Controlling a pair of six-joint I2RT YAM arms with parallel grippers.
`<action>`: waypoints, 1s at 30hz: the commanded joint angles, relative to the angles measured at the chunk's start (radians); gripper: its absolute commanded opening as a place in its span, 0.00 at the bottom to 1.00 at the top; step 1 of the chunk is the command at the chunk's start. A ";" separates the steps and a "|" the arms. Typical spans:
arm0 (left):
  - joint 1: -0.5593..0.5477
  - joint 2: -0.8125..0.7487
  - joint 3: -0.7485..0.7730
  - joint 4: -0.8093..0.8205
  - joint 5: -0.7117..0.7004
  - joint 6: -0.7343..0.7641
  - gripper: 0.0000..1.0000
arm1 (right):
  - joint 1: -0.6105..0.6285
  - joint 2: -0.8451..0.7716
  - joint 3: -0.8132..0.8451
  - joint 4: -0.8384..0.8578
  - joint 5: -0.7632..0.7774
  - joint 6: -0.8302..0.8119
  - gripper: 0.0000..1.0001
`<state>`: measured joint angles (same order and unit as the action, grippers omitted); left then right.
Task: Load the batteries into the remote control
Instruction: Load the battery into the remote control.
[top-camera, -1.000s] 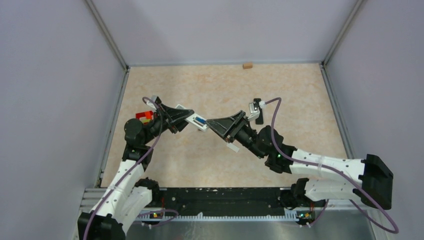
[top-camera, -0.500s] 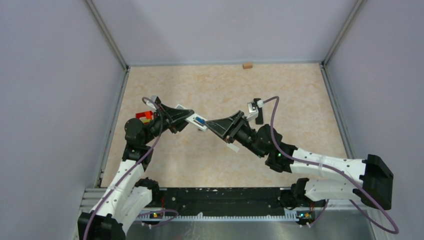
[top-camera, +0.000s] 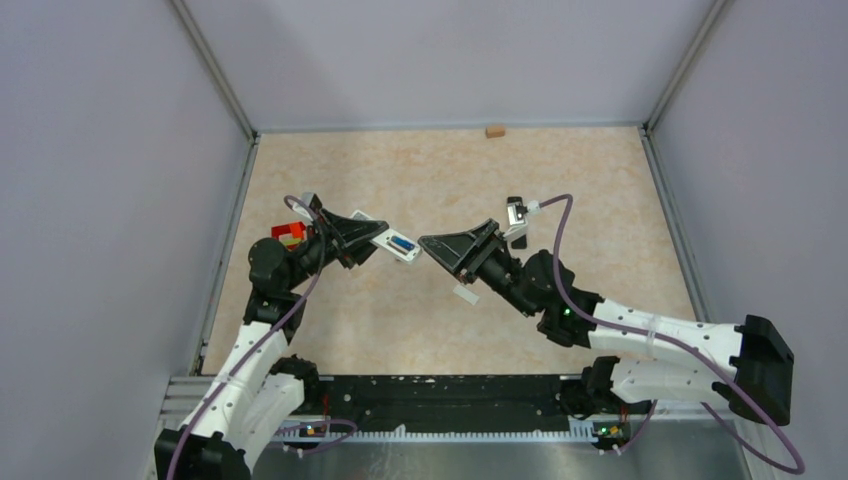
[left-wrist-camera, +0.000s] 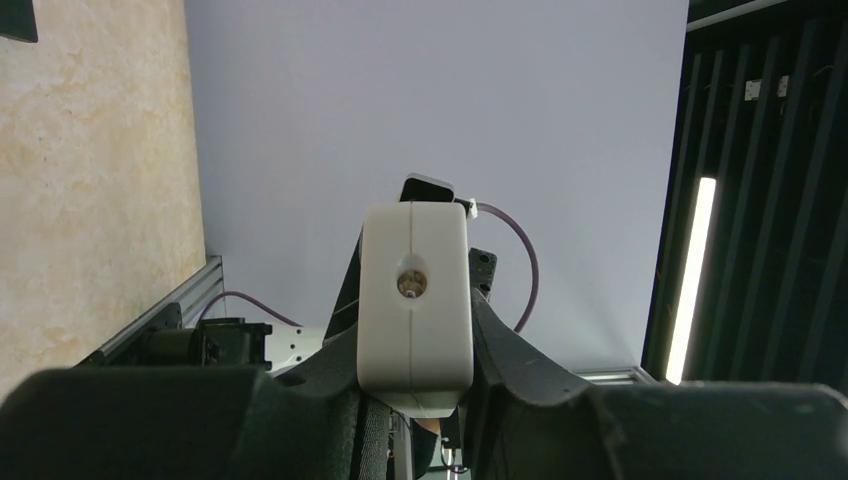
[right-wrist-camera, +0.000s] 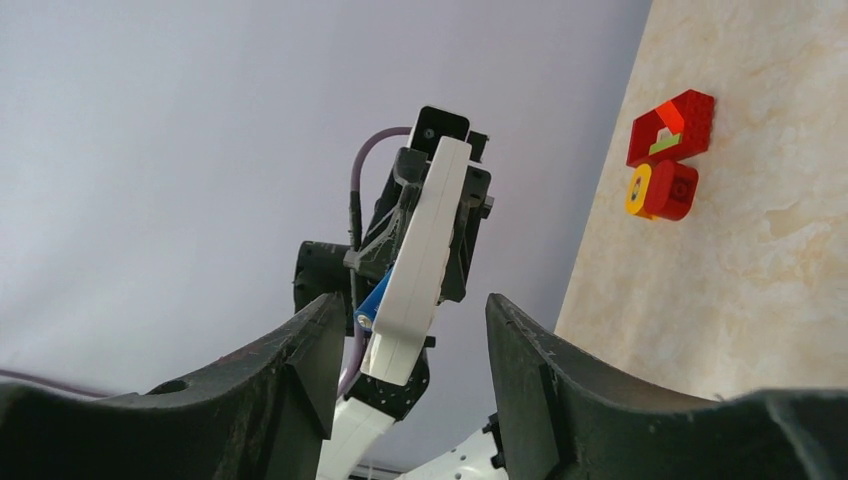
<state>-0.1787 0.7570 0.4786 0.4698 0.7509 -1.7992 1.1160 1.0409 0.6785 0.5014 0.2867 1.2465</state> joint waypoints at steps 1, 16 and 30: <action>-0.003 -0.009 0.034 0.035 0.002 0.020 0.00 | -0.010 -0.010 0.003 0.060 -0.016 -0.050 0.58; -0.002 -0.014 0.034 0.035 0.005 0.020 0.00 | -0.008 0.052 0.032 0.083 -0.086 -0.044 0.64; -0.002 -0.042 0.032 0.035 0.026 0.026 0.00 | -0.026 0.115 0.027 0.087 -0.117 0.055 0.54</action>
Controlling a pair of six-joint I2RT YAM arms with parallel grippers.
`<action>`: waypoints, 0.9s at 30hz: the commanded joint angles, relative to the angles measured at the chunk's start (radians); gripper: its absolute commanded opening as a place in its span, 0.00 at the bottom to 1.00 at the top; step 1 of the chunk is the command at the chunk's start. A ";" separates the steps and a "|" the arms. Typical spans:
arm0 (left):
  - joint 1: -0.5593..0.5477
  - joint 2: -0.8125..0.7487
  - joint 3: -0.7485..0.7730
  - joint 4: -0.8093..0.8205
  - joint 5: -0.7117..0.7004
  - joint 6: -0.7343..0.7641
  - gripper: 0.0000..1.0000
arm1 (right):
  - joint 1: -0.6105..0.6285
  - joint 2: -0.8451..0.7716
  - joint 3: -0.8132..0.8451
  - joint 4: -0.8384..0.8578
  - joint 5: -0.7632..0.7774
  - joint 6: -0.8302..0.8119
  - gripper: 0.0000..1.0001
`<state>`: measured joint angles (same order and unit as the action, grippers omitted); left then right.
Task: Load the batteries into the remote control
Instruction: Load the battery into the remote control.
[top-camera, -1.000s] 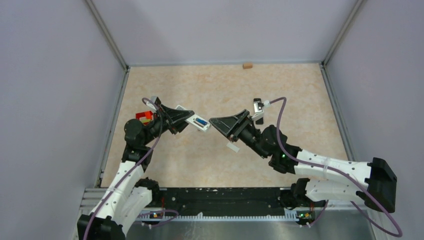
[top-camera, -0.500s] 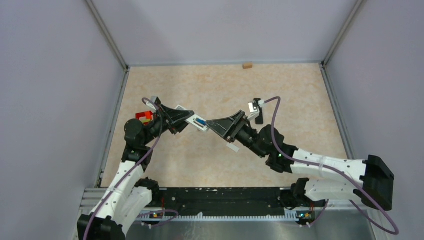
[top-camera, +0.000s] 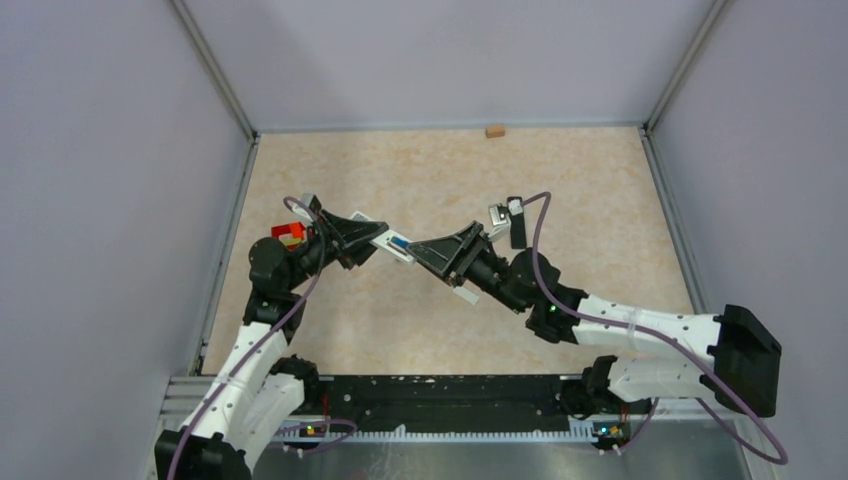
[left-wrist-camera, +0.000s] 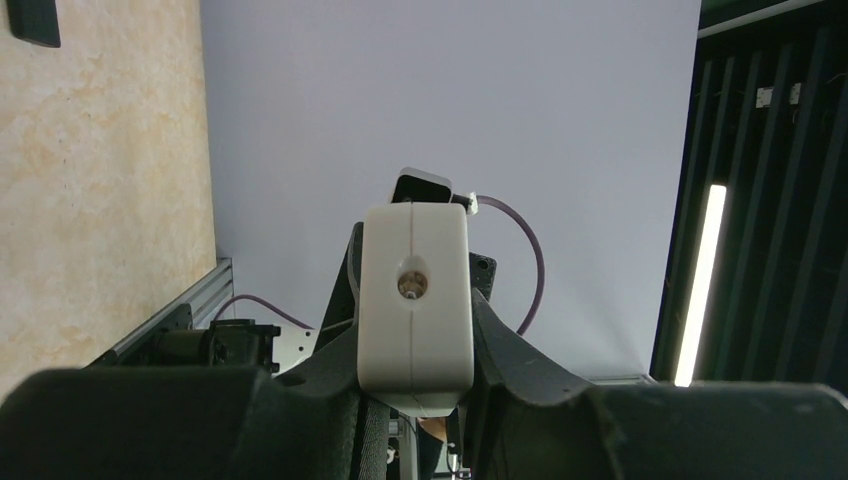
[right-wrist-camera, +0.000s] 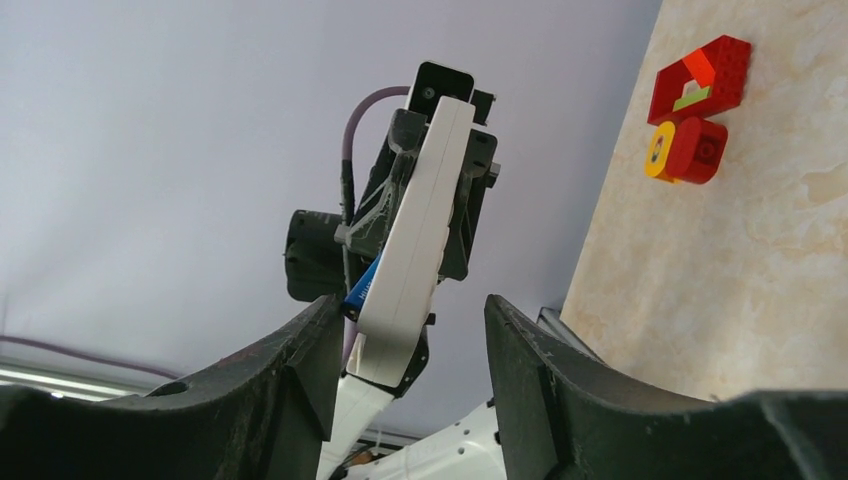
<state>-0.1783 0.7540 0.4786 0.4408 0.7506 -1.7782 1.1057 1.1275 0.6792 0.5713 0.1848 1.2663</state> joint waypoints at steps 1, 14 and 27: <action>-0.004 -0.043 0.032 0.064 0.031 0.007 0.00 | -0.017 0.032 0.026 0.017 -0.017 0.039 0.53; -0.003 -0.069 0.051 0.055 0.067 0.051 0.00 | -0.020 0.073 0.022 0.024 -0.025 0.075 0.43; -0.003 -0.081 0.096 -0.166 -0.007 0.344 0.00 | -0.039 0.030 -0.005 0.068 -0.103 -0.030 0.81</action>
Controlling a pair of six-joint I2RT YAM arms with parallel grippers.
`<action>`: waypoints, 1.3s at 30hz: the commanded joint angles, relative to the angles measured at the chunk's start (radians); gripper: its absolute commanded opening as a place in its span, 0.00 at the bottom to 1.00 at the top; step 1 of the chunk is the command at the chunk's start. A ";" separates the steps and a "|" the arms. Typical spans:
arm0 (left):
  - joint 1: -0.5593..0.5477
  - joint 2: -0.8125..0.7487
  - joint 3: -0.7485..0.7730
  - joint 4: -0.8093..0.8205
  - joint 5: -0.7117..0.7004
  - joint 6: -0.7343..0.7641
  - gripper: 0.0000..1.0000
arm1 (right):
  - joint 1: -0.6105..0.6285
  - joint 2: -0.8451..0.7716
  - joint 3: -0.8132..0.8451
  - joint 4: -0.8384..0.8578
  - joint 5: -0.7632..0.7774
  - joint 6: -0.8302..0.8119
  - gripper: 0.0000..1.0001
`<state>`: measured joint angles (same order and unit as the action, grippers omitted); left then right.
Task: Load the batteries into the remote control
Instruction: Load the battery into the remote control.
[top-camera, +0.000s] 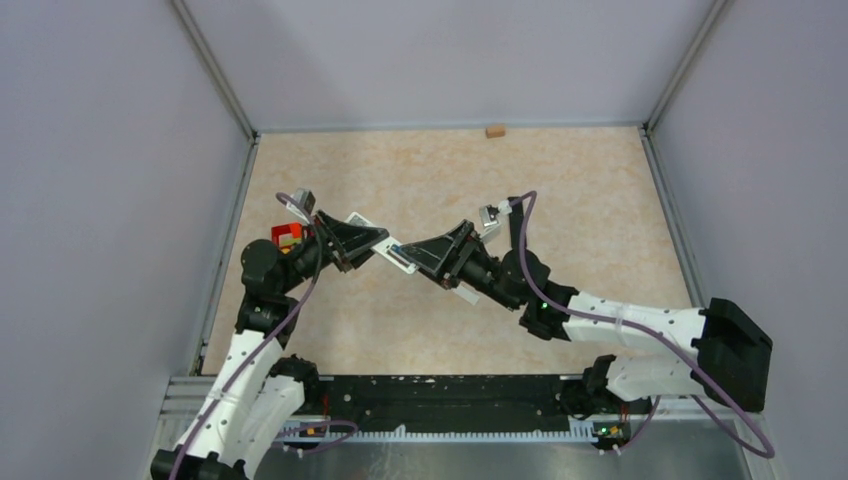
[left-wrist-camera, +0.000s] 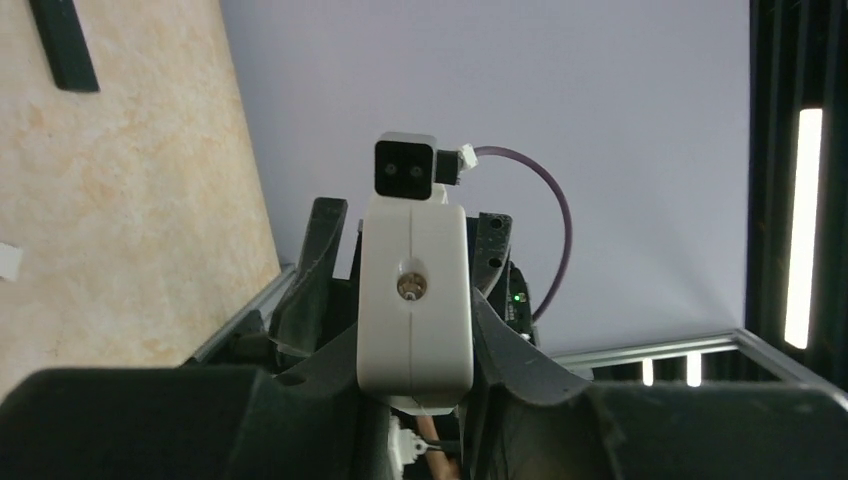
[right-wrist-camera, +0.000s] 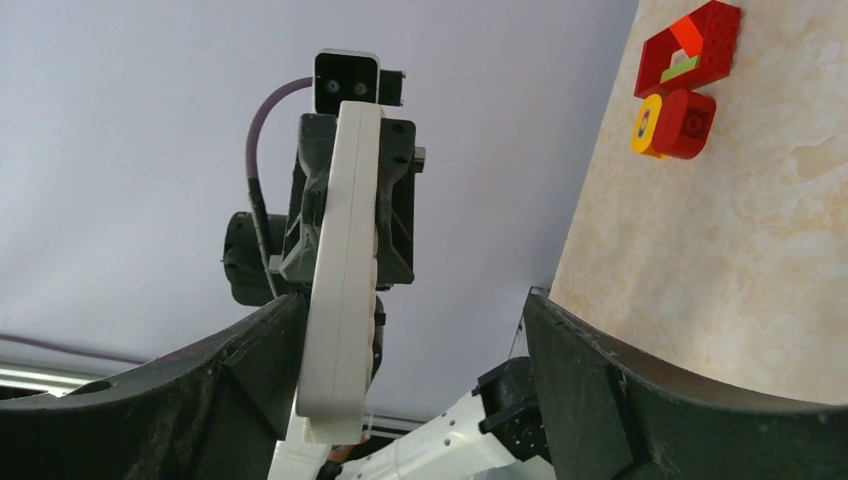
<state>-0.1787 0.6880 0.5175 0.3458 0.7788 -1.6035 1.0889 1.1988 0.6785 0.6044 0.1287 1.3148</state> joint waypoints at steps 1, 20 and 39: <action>-0.002 -0.009 0.058 -0.079 -0.045 0.205 0.00 | -0.028 -0.047 -0.004 0.038 -0.066 -0.093 0.82; -0.002 0.116 0.118 -0.064 0.055 0.525 0.00 | -0.094 -0.068 0.055 -0.203 -0.146 -0.375 0.60; 0.003 0.189 0.307 -0.639 -0.285 0.920 0.00 | -0.175 0.029 0.210 -0.421 -0.169 -0.629 0.72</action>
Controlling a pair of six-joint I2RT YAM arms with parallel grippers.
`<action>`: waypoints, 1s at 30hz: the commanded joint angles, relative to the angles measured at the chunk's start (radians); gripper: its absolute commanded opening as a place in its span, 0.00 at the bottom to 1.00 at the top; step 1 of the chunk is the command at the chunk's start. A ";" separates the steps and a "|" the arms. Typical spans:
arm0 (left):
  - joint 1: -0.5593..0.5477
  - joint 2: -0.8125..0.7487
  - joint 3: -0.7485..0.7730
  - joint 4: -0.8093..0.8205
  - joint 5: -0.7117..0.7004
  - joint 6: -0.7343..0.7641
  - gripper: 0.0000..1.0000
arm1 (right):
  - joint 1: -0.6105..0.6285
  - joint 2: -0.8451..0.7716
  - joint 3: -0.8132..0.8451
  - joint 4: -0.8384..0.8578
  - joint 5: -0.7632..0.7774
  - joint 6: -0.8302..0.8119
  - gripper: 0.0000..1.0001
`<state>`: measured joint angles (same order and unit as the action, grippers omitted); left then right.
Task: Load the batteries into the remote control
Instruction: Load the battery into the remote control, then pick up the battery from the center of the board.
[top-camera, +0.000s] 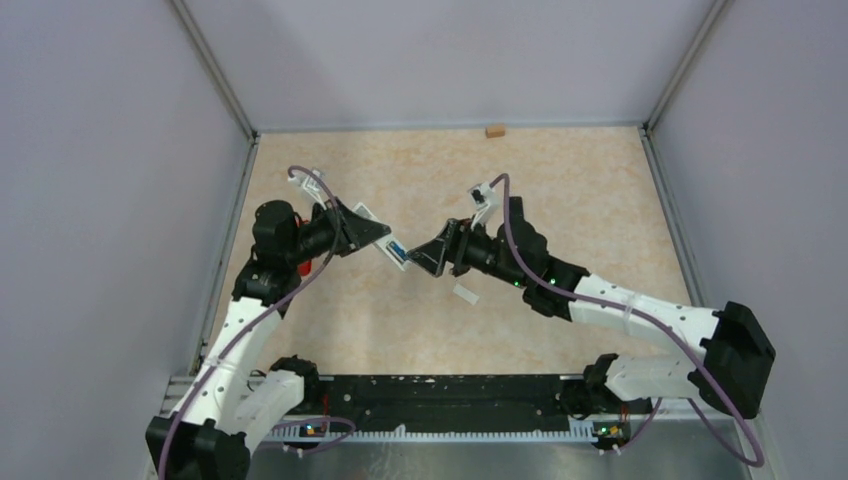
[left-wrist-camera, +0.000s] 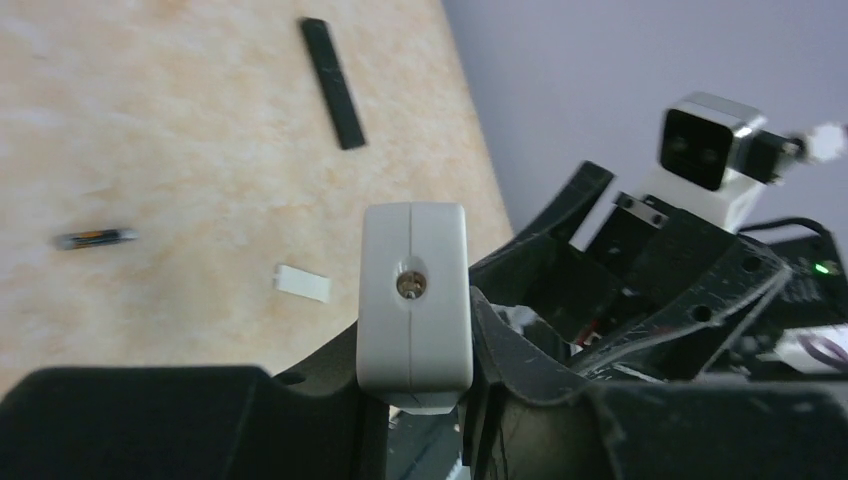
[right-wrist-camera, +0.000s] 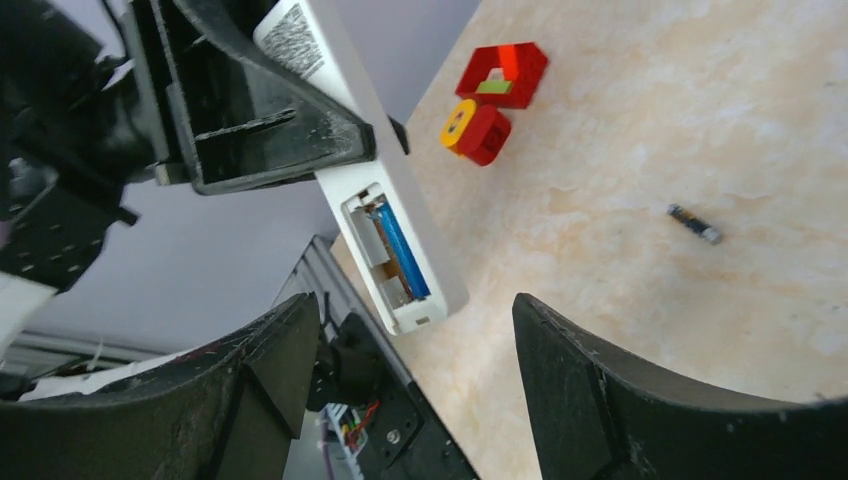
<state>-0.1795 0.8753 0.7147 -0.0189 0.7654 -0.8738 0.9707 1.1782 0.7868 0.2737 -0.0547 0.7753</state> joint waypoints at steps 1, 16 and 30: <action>0.006 0.003 0.124 -0.327 -0.345 0.211 0.00 | -0.082 0.080 0.123 -0.130 0.004 -0.094 0.69; 0.011 -0.076 0.194 -0.411 -0.880 0.319 0.00 | -0.162 0.805 0.685 -0.573 -0.082 -0.687 0.52; 0.012 -0.109 0.232 -0.424 -0.865 0.403 0.00 | -0.067 1.021 0.859 -0.629 -0.029 -0.922 0.51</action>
<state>-0.1719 0.7887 0.8799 -0.4683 -0.0731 -0.5018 0.8597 2.1445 1.5715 -0.3111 -0.1432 -0.0395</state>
